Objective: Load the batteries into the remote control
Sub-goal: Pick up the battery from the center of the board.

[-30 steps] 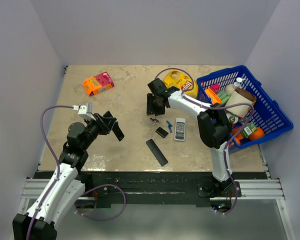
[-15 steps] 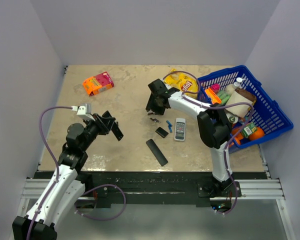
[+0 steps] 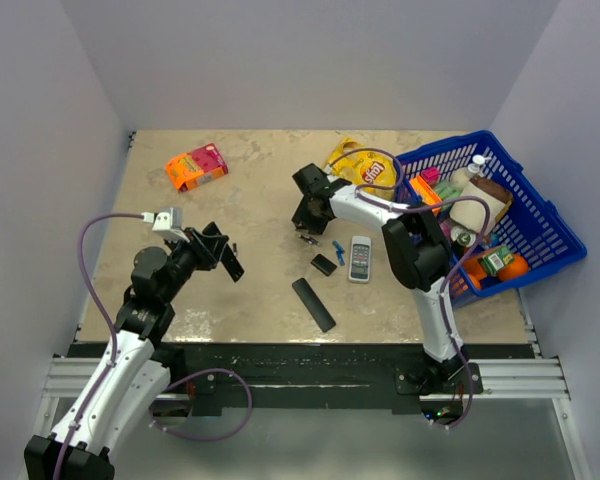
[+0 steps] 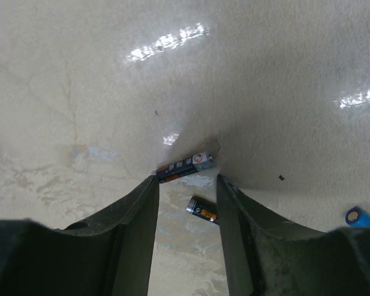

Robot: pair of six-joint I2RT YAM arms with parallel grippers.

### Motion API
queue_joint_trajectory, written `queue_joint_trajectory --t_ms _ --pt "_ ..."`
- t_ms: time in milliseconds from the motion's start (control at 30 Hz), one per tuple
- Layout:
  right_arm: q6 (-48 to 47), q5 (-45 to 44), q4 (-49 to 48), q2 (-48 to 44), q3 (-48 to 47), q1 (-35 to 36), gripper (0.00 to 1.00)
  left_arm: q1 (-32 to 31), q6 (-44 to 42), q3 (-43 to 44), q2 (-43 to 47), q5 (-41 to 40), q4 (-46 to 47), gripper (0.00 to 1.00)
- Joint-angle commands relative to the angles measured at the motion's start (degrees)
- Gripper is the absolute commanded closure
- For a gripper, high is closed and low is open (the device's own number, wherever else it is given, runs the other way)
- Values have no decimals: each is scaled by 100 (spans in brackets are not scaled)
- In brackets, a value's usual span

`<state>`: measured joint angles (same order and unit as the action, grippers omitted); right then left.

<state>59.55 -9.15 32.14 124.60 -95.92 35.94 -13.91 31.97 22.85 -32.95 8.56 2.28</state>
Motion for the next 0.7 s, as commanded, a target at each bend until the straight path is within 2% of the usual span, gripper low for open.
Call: queue_joint_trajectory --t_ms 0,400,667 --pt "268 -237 30 56 -269 -35 56 -15 -164 281 61 -65 132 100" --pt "408 -324 47 276 -392 -52 57 -6 -200 316 61 -91 97 100" --pt "180 -632 485 627 -779 -44 60 -6 -217 316 96 -109 62 100"
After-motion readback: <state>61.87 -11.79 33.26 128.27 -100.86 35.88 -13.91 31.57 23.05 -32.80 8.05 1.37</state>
